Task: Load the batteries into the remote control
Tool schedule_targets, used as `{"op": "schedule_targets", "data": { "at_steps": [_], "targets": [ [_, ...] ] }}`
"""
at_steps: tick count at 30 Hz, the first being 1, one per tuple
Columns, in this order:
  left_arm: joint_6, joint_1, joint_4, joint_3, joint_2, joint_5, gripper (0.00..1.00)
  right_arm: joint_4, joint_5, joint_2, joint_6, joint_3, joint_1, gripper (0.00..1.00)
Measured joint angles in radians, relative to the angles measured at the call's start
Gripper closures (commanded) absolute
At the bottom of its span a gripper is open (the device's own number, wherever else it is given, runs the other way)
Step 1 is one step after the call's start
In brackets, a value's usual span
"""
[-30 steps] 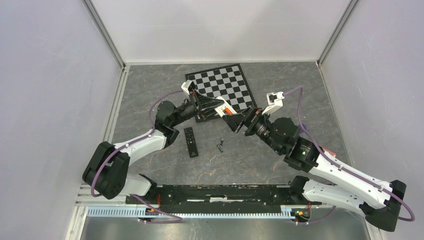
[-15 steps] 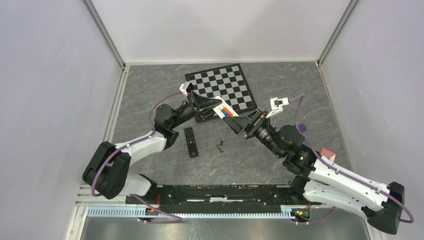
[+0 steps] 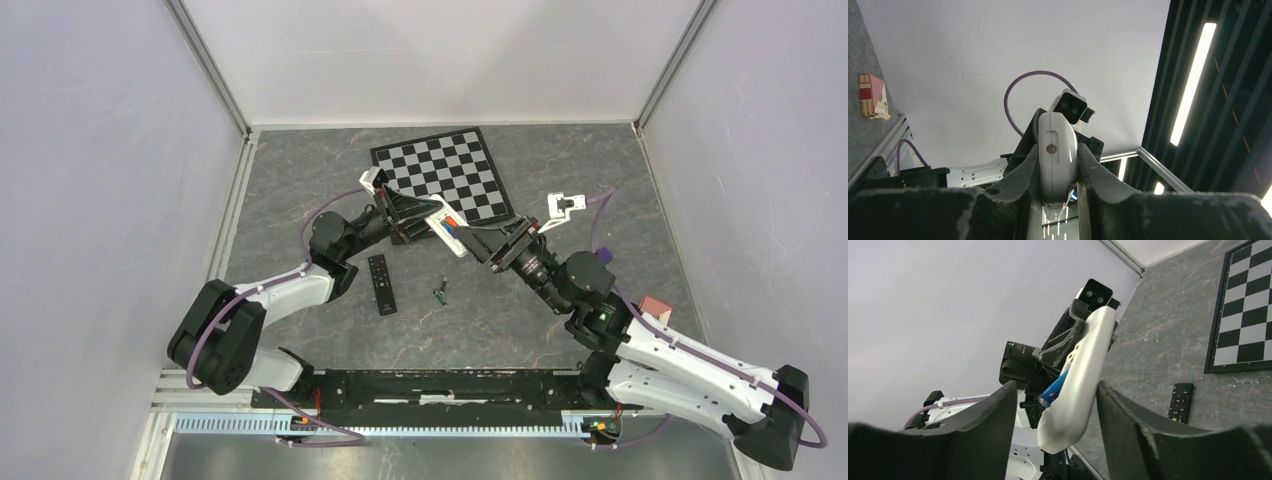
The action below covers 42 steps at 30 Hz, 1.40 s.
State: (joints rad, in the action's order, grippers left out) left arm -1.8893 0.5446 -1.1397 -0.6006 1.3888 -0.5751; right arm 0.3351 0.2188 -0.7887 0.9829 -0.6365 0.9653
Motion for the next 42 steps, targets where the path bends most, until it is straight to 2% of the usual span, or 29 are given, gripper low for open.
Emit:
{"op": "schedule_targets", "data": {
  "at_steps": [9, 17, 30, 35, 42],
  "targets": [
    [0.001, -0.002, -0.01, 0.002, 0.0, 0.0, 0.98, 0.003, -0.008, -0.045, 0.04, 0.001, -0.013, 0.56],
    [0.039, -0.011, 0.009, 0.001, -0.027, -0.002, 0.98, 0.027, -0.023, -0.061, 0.077, 0.005, -0.026, 0.62],
    [0.154, -0.023, 0.11, -0.029, -0.07, -0.006, 0.98, 0.049, -0.027, -0.091, 0.09, 0.013, -0.037, 0.79],
    [0.203, -0.03, 0.147, -0.032, -0.074, -0.008, 0.98, 0.032, -0.016, -0.108, 0.078, 0.013, -0.039, 0.79],
    [0.261, -0.035, 0.195, -0.039, -0.074, -0.004, 0.98, 0.011, -0.003, -0.128, 0.043, 0.013, -0.039, 0.73]
  ]
}}
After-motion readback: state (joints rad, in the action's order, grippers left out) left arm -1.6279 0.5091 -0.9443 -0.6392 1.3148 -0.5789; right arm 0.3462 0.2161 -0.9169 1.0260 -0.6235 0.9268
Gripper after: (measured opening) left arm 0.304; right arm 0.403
